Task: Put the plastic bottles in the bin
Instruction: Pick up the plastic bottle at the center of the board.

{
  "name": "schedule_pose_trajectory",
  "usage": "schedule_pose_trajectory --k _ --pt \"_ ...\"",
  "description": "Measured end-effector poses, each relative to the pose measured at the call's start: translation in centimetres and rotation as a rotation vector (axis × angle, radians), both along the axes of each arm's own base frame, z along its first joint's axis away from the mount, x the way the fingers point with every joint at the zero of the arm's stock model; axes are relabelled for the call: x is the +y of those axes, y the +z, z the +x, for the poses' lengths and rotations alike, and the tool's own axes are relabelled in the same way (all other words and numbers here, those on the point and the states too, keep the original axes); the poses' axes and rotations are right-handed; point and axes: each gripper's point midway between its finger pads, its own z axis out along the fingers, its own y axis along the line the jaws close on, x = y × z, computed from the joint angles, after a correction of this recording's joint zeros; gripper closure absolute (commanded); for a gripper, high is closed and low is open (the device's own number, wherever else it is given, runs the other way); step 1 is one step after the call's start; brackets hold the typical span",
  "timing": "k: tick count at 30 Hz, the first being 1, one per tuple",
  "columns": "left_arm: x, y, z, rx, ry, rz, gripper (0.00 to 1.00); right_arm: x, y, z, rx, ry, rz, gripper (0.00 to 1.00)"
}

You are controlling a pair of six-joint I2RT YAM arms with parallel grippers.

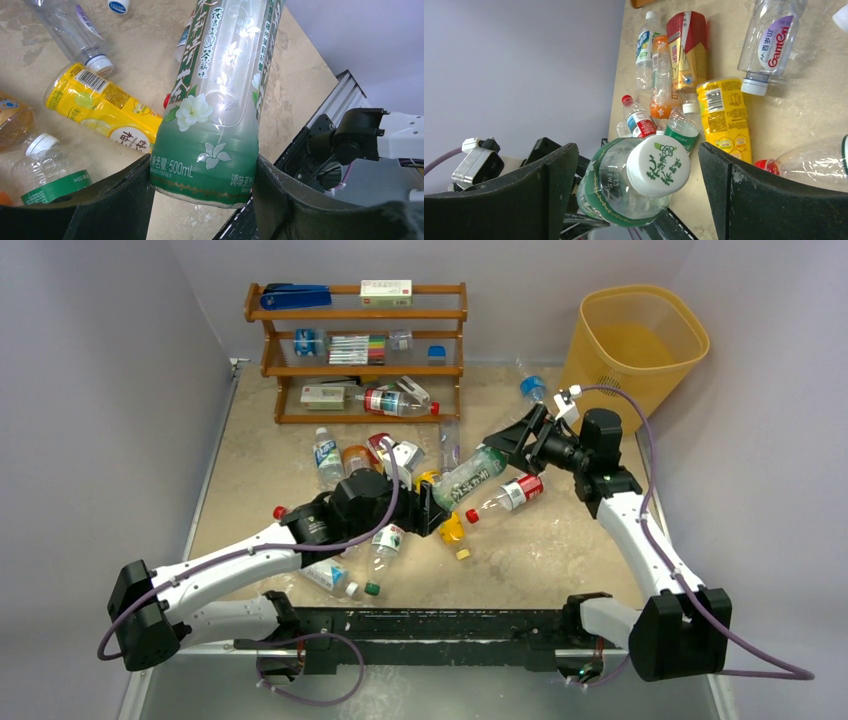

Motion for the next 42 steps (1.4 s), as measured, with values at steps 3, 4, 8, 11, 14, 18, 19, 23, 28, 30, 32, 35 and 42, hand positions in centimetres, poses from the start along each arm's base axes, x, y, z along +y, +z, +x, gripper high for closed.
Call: schedule_pose_trajectory --k 3,4,8,11,14,18,19,23,28,30,32,35,42 --pt "-0.4 0.2 0.2 -0.003 -0.005 -0.009 0.56 0.3 0.0 -0.2 0.001 0.015 0.006 0.15" --pt "-0.5 0.2 0.2 -0.004 -0.006 -0.01 0.56 0.4 -0.1 -0.3 0.001 0.022 0.008 0.18" --pt "-1.0 0.2 0.4 -0.004 -0.012 -0.015 0.56 0.6 -0.4 -0.6 0.01 0.032 0.01 0.29" --pt "-1.0 -0.1 0.4 0.001 -0.014 -0.009 0.54 0.6 -0.6 -0.7 0.011 0.034 0.012 0.38" --pt "-1.1 -0.2 0.4 0.004 -0.018 -0.008 0.51 0.6 -0.6 -0.8 0.009 0.034 0.012 0.49" --pt "-1.1 -0.3 0.3 0.007 -0.021 -0.004 0.41 0.6 -0.3 -0.9 0.009 0.029 0.019 0.57" --pt "-1.1 -0.3 0.2 0.009 -0.023 -0.003 0.39 0.5 -0.1 -1.0 0.005 0.03 0.016 0.58" --pt "-1.2 0.3 0.3 0.005 -0.022 -0.01 0.3 0.4 0.8 -1.0 -0.014 0.03 0.0 0.61" --pt "-0.9 0.9 0.5 -0.003 0.004 -0.018 0.25 0.1 2.4 -0.7 -0.052 0.023 -0.038 0.61" --pt "-0.5 1.4 0.6 -0.008 0.025 -0.026 0.24 0.0 3.2 -0.5 -0.061 0.015 -0.05 0.61" --pt "0.2 2.0 0.6 -0.018 0.048 -0.032 0.23 -0.3 4.2 -0.2 -0.081 0.001 -0.069 0.61" --pt "1.4 3.0 0.7 -0.034 0.087 -0.036 0.22 -0.6 5.9 0.3 -0.115 -0.015 -0.096 0.61" --pt "3.9 5.2 0.3 -0.054 0.155 -0.061 0.2 -2.0 10.3 4.1 -0.188 -0.084 -0.197 0.61"
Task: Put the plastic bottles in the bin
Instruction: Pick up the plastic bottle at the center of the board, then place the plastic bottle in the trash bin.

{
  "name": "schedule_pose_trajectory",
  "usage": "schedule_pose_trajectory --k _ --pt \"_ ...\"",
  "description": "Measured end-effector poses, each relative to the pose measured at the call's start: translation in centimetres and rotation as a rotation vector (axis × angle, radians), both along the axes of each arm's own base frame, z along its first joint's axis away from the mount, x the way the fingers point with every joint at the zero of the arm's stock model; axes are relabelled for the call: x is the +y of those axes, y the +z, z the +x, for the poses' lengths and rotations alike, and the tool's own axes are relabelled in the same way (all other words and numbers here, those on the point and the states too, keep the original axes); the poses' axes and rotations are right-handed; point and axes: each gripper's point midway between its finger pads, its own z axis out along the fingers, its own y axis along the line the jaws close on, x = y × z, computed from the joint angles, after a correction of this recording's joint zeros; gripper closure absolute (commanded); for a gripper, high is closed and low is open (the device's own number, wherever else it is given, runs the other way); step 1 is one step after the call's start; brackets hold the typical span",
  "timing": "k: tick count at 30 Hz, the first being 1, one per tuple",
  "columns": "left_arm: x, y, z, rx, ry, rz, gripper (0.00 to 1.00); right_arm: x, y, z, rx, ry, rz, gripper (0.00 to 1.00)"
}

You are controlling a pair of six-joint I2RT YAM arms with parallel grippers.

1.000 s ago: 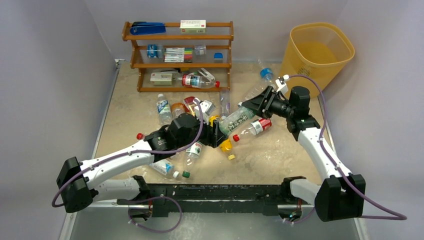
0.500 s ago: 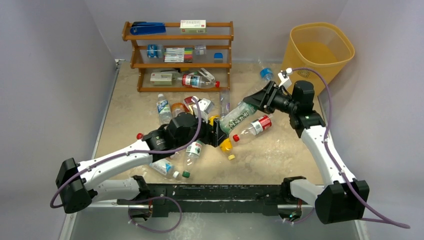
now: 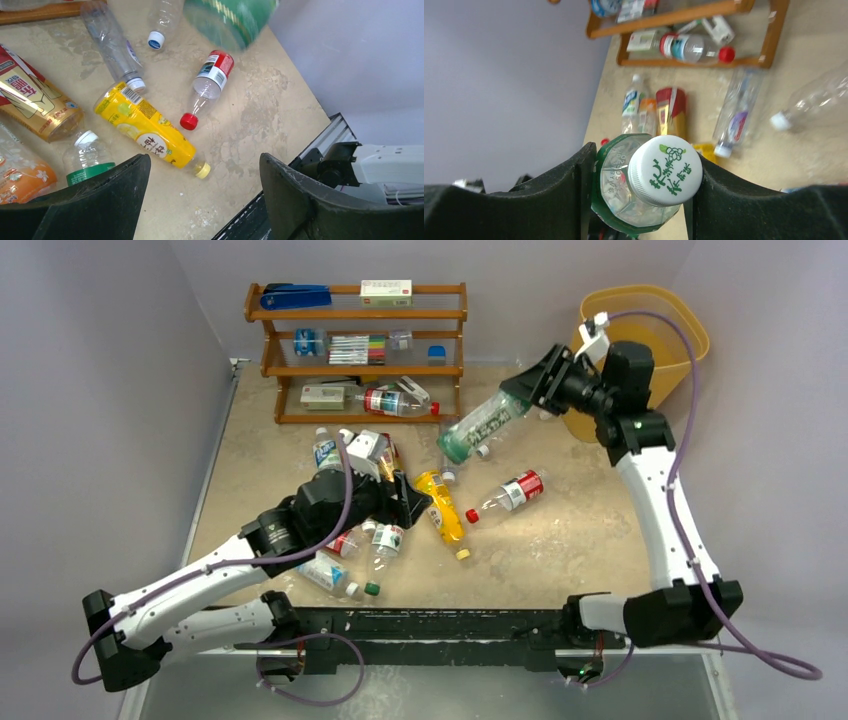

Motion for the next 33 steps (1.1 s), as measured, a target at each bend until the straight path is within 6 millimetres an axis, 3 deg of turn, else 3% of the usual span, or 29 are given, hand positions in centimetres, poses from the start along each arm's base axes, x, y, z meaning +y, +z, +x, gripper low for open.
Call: schedule_pose_trajectory --k 5,13,18,23,29,33 --pt "0.9 -0.1 -1.1 0.015 -0.003 -0.052 0.19 -3.5 4.0 4.4 -0.076 -0.118 -0.066 0.6" --pt "-0.1 -7.7 -3.6 0.177 -0.11 -0.003 0.18 -13.5 10.4 10.0 -0.203 -0.409 -0.126 0.6" --pt "-0.2 -10.0 -5.1 0.247 -0.154 -0.011 0.17 -18.0 12.9 12.3 -0.264 -0.573 -0.158 0.6" --pt "-0.1 -8.8 -5.5 0.241 -0.157 -0.072 0.17 -22.7 13.9 13.7 -0.3 -0.782 -0.212 0.6" --pt "0.1 -7.0 -5.4 0.215 -0.144 -0.135 0.16 -28.5 15.2 13.7 -0.358 -1.05 -0.326 0.59" --pt "0.2 -6.9 -5.2 0.215 -0.125 -0.143 0.16 -31.2 15.6 13.9 -0.391 -1.167 -0.404 0.54"
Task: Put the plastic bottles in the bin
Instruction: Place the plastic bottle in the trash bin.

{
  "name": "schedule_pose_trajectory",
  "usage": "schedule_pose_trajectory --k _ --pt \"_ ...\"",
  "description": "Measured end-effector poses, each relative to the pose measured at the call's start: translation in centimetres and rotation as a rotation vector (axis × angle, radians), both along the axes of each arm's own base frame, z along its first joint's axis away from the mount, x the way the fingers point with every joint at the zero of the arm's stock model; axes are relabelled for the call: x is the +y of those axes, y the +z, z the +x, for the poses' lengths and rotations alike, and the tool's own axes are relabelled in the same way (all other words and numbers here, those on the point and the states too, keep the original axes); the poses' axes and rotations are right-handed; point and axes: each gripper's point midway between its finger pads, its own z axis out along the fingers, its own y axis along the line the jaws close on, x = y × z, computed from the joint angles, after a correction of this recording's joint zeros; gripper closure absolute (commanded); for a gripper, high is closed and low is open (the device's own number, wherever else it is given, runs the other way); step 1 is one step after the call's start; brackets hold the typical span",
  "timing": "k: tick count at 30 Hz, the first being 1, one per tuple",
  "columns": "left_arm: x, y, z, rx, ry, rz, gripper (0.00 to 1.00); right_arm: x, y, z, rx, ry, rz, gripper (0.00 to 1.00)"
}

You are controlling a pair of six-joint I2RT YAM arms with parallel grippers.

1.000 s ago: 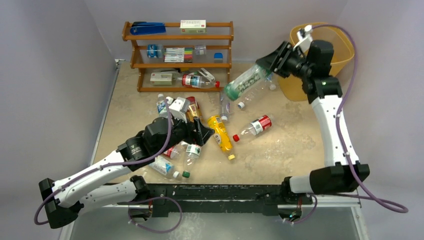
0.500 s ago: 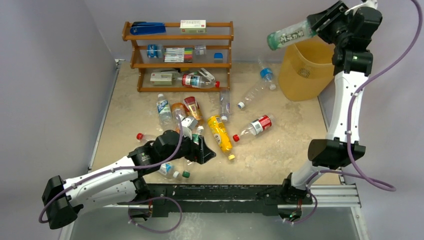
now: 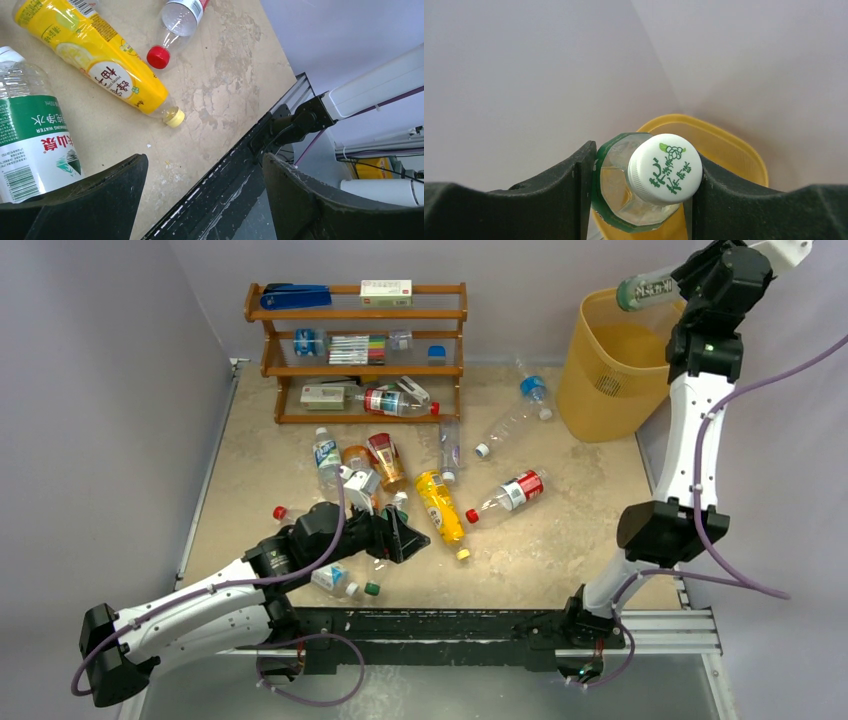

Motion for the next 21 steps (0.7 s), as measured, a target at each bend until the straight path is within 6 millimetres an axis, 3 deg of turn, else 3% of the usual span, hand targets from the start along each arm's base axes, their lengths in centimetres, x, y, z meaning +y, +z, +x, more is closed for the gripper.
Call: schedule_pose_trajectory --k 4,8,11,14,17,19,21 --pt "0.1 0.0 0.2 -0.002 0.013 0.003 0.15 -1.7 -1.5 1.4 0.033 -0.066 -0.043 0.29" --pt "0.3 -0.3 0.4 0.0 0.025 0.012 0.15 -2.6 -5.7 4.0 0.129 -0.068 -0.049 0.09" --pt "0.4 -0.4 0.4 0.003 0.033 0.021 0.15 -2.8 -9.5 5.6 0.218 -0.054 -0.04 0.06" --pt "0.6 -0.4 0.3 0.013 0.035 0.024 0.14 -2.5 -11.4 6.0 0.275 -0.029 -0.026 0.06" --pt "0.5 0.5 0.3 0.012 0.037 0.004 0.14 -1.6 -11.0 5.2 0.268 0.0 -0.015 0.05" --pt "0.4 1.7 0.3 0.006 0.041 -0.025 0.14 -0.4 -10.1 3.3 0.261 0.013 -0.017 0.05" --pt "0.5 2.8 0.3 -0.005 0.043 -0.051 0.14 1.7 -8.1 1.3 0.227 0.039 -0.041 0.05"
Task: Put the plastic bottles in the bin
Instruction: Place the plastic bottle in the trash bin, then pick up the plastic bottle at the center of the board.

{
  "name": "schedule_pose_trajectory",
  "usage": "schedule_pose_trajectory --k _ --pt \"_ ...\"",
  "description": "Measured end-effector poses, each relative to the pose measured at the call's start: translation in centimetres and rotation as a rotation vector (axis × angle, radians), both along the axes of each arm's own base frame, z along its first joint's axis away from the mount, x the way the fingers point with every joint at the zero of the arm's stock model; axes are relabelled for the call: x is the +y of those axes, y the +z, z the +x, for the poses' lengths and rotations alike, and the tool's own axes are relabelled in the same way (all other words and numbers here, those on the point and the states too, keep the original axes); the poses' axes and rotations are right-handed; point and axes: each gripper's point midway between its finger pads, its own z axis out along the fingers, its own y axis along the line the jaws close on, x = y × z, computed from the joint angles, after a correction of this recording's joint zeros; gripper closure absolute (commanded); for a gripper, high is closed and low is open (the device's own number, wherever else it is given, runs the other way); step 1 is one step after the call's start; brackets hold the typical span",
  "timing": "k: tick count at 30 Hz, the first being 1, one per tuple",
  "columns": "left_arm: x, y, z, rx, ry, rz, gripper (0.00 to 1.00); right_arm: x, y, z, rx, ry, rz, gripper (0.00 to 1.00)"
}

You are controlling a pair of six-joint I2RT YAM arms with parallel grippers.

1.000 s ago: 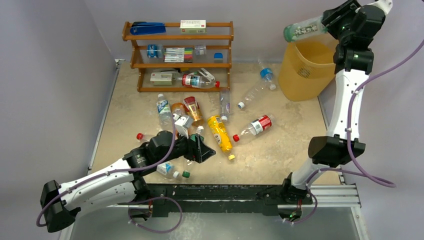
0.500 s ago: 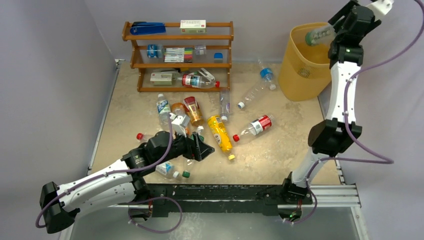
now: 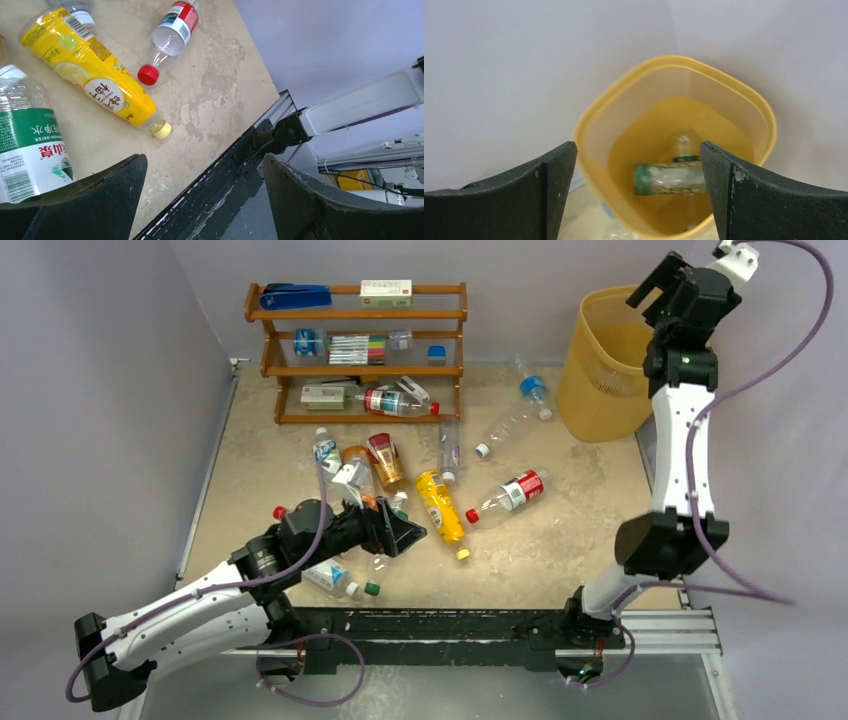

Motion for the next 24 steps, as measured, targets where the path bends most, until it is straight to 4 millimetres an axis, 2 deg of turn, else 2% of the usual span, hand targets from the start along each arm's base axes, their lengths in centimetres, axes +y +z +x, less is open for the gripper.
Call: schedule_pose_trajectory --k 3,7,9,12,14,16,19,21,24 --pt "0.5 1.0 -0.2 -0.019 0.009 -0.023 0.14 4.1 4.7 -2.7 -0.094 0.087 -0.051 0.05" --pt "1.2 1.1 -0.1 -0.022 0.032 -0.015 0.13 10.1 10.9 -6.3 -0.24 0.275 -0.128 0.05" --pt "1.3 0.9 0.0 -0.017 0.04 -0.006 0.13 12.2 12.5 -7.4 -0.282 0.357 -0.159 0.06" --pt "1.4 0.7 0.0 -0.012 0.044 0.004 0.13 15.6 12.5 -7.4 -0.281 0.473 -0.203 0.07" --pt "1.4 0.7 0.1 -0.013 0.047 0.005 0.13 18.0 10.8 -6.0 -0.234 0.542 -0.22 0.07" --pt "1.5 0.7 0.1 -0.014 0.051 0.006 0.13 20.1 7.5 -3.8 -0.147 0.598 -0.223 0.08" --pt "1.5 0.6 0.3 -0.013 0.058 0.01 0.13 22.3 0.4 -0.2 0.031 0.657 -0.211 0.11" --pt "1.4 0.3 0.4 -0.01 0.061 0.018 0.13 22.7 -4.6 1.4 0.155 0.67 -0.195 0.13" --pt "1.2 -0.4 0.6 0.002 0.063 0.041 0.13 22.8 -12.0 2.3 0.34 0.679 -0.154 0.14"
